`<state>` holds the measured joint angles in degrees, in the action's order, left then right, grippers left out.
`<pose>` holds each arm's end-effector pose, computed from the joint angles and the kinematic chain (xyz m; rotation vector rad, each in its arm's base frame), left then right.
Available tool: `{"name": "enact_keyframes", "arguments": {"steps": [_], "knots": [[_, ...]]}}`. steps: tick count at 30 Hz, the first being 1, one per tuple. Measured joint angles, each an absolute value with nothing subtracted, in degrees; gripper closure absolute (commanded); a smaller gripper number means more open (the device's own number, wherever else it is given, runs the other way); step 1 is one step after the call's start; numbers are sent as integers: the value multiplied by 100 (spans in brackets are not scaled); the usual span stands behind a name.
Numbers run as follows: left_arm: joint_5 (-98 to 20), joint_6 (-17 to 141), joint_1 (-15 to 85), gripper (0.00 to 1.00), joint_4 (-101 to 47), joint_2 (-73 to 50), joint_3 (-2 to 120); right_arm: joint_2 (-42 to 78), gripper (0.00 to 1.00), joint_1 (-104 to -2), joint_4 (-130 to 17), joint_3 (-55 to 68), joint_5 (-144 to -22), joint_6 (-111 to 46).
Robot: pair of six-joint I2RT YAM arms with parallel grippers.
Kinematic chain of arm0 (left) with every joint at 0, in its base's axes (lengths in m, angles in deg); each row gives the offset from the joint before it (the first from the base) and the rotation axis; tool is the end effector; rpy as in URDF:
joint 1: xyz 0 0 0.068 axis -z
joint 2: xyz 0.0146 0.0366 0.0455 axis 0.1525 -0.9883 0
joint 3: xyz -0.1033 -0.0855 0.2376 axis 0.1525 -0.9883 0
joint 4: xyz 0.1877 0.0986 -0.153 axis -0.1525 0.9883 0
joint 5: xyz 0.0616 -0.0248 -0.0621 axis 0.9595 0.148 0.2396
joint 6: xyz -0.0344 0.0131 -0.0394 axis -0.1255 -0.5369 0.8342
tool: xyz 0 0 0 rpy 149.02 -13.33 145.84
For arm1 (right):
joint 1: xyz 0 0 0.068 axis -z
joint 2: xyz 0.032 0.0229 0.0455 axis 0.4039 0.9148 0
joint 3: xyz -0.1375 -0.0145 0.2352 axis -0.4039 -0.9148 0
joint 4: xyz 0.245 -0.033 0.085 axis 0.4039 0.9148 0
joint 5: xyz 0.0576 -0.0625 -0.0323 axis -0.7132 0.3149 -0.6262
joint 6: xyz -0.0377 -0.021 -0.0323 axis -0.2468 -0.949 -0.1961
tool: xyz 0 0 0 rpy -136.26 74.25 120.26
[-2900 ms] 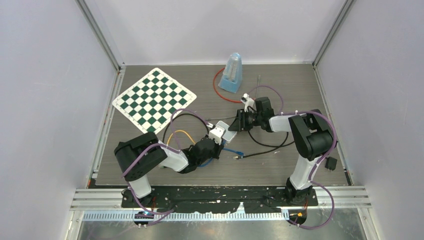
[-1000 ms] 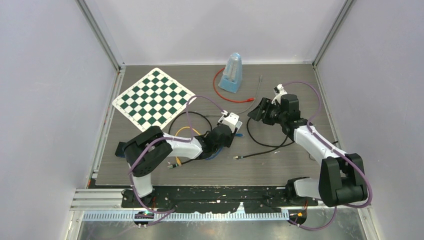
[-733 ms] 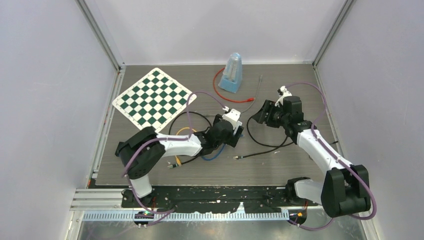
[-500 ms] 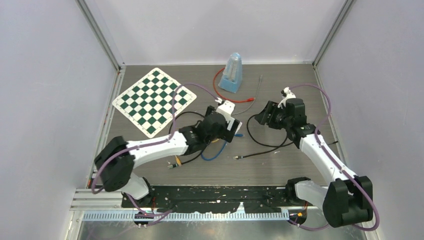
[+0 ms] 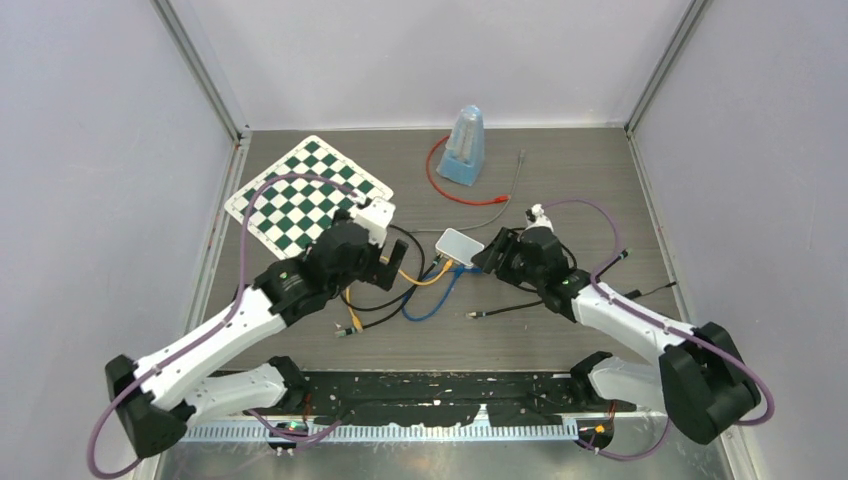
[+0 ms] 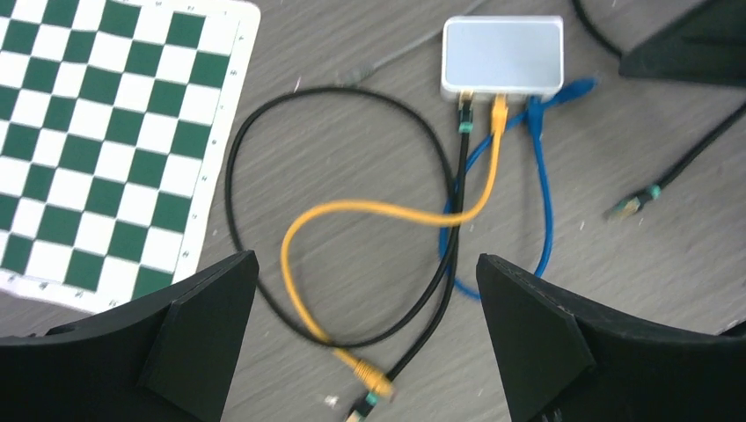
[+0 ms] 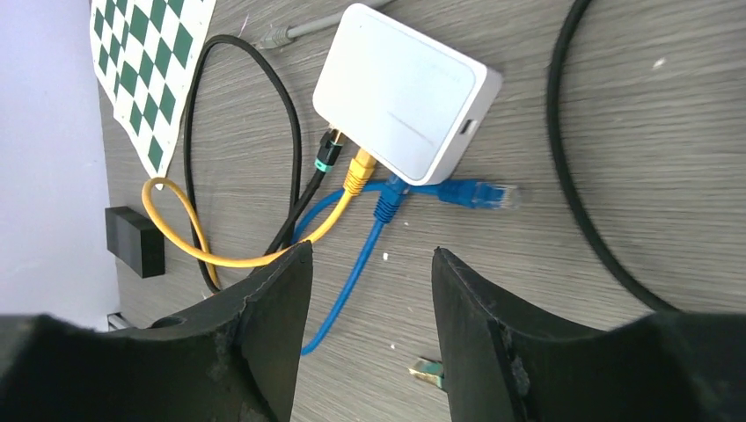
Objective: Insert the plug into the switch port
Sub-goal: Insert the connector into the switch port, then pick up the connector from the center of the board.
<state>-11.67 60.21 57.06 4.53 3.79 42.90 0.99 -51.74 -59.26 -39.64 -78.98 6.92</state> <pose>0.1602 -0.1621 0.3238 0.5227 2.0714 -0.2361 0.2040 0.1105 0.2017 0.3201 2.2303 0.7990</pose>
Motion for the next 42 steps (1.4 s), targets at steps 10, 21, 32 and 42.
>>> {"name": "enact_keyframes", "arguments": {"steps": [10, 21, 32, 42], "knots": [[-1445, 5737, 5713, 0, 1286, 1618, 3750, 1500, 38, -5382, -6372, -3341, -7695, 303], [-1491, 5271, 5713, 1, 1457, 3461, 2854, 3210, 45, -4149, -4916, 143, -8222, -2904], [-1486, 5055, 5713, 0, 1345, 4044, 2640, 4836, 43, -3797, -4057, 1614, -8878, -5496], [-1484, 4991, 5713, 0, 1291, 4016, 2601, 5384, 42, -3282, -2960, 2261, -10681, -8794]]}}
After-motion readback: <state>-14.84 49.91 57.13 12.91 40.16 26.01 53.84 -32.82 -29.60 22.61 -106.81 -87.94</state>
